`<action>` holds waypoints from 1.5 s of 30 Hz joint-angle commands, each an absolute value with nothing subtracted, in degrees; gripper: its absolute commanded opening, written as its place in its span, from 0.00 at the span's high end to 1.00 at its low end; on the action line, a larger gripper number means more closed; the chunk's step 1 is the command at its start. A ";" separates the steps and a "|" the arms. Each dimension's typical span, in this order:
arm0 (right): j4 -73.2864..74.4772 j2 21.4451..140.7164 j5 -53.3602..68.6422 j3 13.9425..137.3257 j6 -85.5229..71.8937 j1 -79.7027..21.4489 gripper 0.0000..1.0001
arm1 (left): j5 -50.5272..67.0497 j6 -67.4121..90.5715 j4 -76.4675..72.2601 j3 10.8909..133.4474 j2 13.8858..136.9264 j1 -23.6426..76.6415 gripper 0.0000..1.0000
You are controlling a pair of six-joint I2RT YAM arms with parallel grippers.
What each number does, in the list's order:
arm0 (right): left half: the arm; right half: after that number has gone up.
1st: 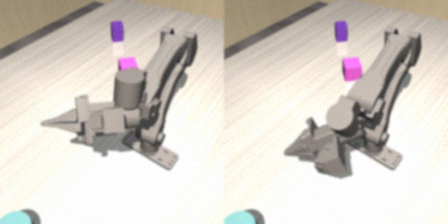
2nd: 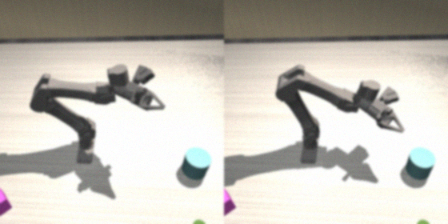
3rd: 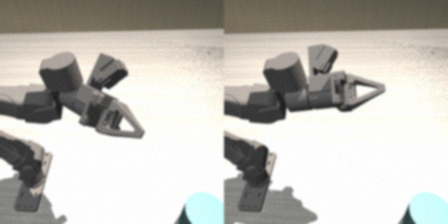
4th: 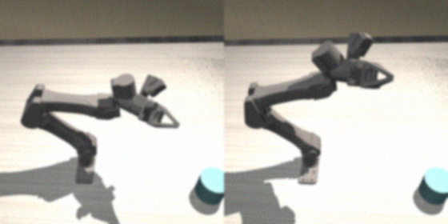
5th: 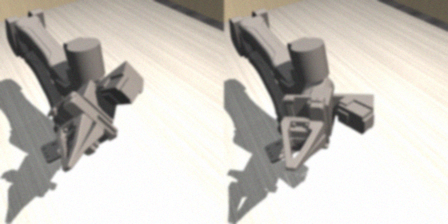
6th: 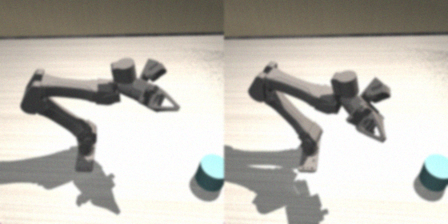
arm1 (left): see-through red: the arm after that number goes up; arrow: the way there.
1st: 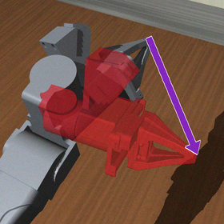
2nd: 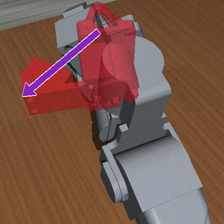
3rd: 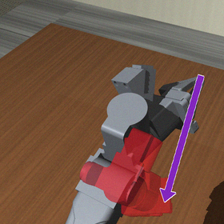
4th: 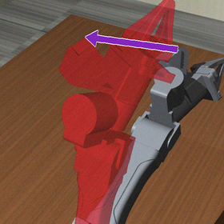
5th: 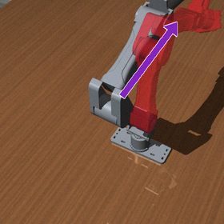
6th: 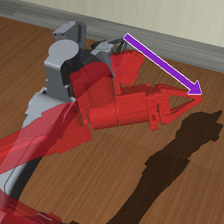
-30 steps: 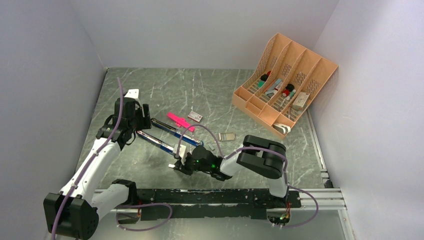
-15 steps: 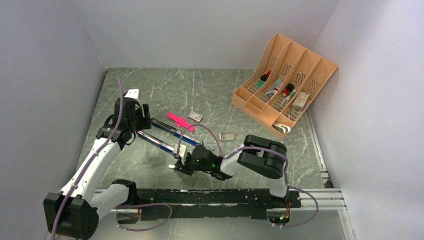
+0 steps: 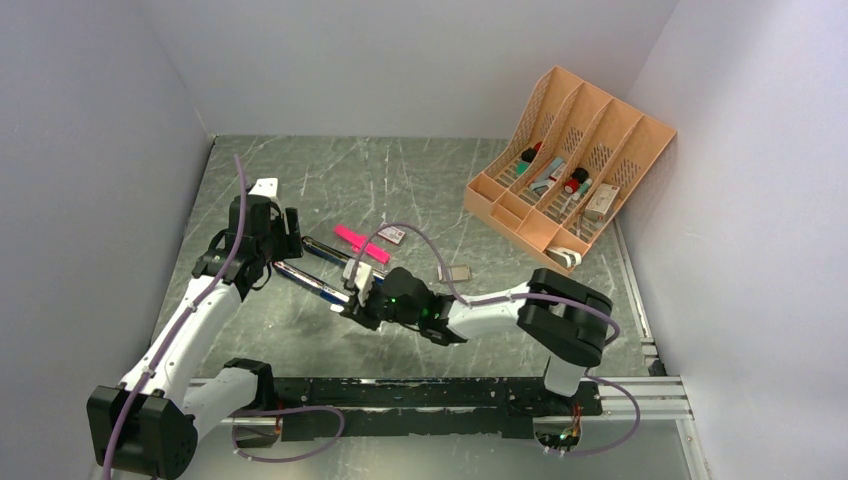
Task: Load the staples into the stapler
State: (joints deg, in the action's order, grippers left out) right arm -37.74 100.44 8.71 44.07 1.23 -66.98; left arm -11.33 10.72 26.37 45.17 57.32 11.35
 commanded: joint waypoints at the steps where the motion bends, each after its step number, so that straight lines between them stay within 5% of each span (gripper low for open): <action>1: -29.53 98.14 1.64 46.41 -0.89 -66.10 1.00 | -10.46 10.05 24.80 45.48 56.97 11.69 0.26; 15: -16.13 102.38 -3.07 56.21 -3.43 -64.77 1.00 | -10.28 10.06 24.70 45.44 57.12 11.69 0.26; 45: -14.23 104.15 -2.62 58.54 -9.39 -64.71 1.00 | -10.11 10.08 24.69 45.41 57.12 11.69 0.26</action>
State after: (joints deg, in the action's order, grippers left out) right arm -13.80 103.98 -2.07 57.76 -8.01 -64.84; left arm -11.27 10.72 26.35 45.17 57.32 11.35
